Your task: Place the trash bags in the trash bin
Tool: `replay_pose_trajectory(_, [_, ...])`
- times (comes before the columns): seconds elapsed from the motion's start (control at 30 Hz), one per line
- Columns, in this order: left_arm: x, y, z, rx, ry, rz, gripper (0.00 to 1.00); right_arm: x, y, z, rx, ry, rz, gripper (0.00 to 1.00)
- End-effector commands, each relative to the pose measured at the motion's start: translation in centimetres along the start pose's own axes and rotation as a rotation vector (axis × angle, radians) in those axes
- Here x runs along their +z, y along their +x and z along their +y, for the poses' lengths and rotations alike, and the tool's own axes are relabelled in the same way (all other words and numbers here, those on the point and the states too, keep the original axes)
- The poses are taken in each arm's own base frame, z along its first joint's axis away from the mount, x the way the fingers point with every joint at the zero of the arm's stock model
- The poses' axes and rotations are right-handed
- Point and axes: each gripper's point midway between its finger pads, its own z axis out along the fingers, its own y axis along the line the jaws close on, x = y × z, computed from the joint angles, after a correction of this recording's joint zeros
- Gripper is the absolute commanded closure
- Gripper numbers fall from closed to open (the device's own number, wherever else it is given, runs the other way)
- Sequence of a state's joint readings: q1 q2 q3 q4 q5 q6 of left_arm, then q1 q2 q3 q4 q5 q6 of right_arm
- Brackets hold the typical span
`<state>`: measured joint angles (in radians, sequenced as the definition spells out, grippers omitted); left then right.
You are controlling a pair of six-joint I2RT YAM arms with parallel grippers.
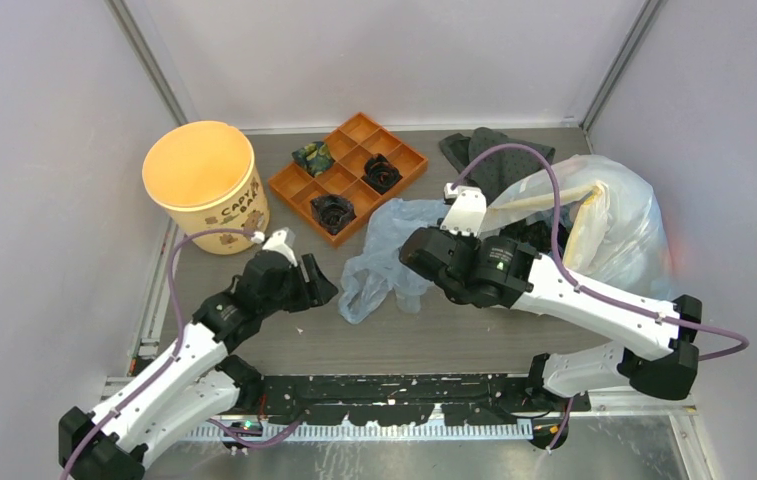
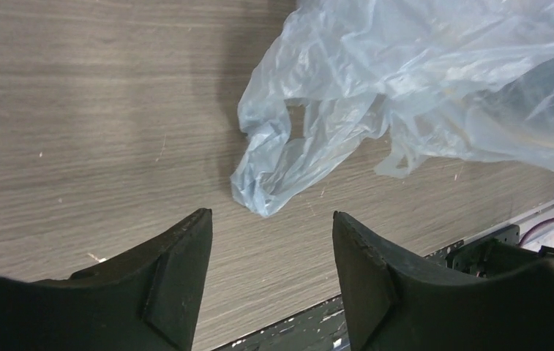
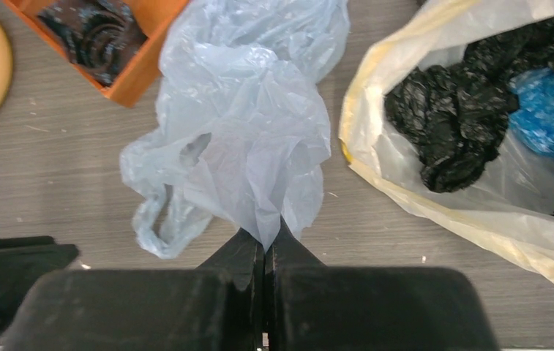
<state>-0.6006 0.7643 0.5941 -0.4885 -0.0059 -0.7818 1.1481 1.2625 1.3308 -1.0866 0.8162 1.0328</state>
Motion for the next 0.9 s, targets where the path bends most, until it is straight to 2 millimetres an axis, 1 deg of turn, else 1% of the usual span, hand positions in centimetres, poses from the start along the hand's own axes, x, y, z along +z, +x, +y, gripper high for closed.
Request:
replay_pose_trajectory(0.0, [0.3,0.6,0.6,-0.061,0.034,-0.051,0.35,-1.0,-3.3,2.6,0.047,-0.061,-0.059,0.99])
replay_pose_trajectory(0.07, [0.7,0.9,0.6,-0.084,0.062,-0.065,0.33,-1.1,-3.7,3.1,0.04,-0.063,-0.065,0.99])
replay_pose_trajectory(0.13, [1.2,1.7,0.2,-0.094,0.099,-0.04,0.33,-1.0,-4.1,3.6,0.034,-0.064,-0.069,0.99])
replay_pose_trajectory(0.23, [2.0,1.9,-0.3,-0.121,0.142,-0.048,0.32,-1.0,-4.8,4.1,0.027,-0.062,-0.074,0.99])
replay_pose_trajectory(0.37, [2.7,2.0,-1.4,-0.156,0.201,-0.041,0.31,-0.9,-5.9,4.3,0.03,-0.056,-0.085,0.99])
replay_pose_trajectory(0.53, [3.8,2.4,-1.3,-0.147,0.193,-0.03,0.31,-0.7,-6.7,4.6,0.032,-0.056,-0.086,0.99])
replay_pose_trajectory(0.67, [4.6,3.2,-0.9,-0.13,0.167,-0.013,0.32,-0.6,-7.4,4.8,0.034,-0.058,-0.086,0.99])
replay_pose_trajectory(0.8, [5.6,4.1,-1.5,-0.104,0.178,-0.01,0.32,-0.4,-7.7,5.0,0.034,-0.058,-0.087,0.99])
replay_pose_trajectory(0.87, [6.1,4.7,-2.3,-0.089,0.196,0.0,0.32,-0.2,-7.9,5.0,0.038,-0.058,-0.085,0.99])
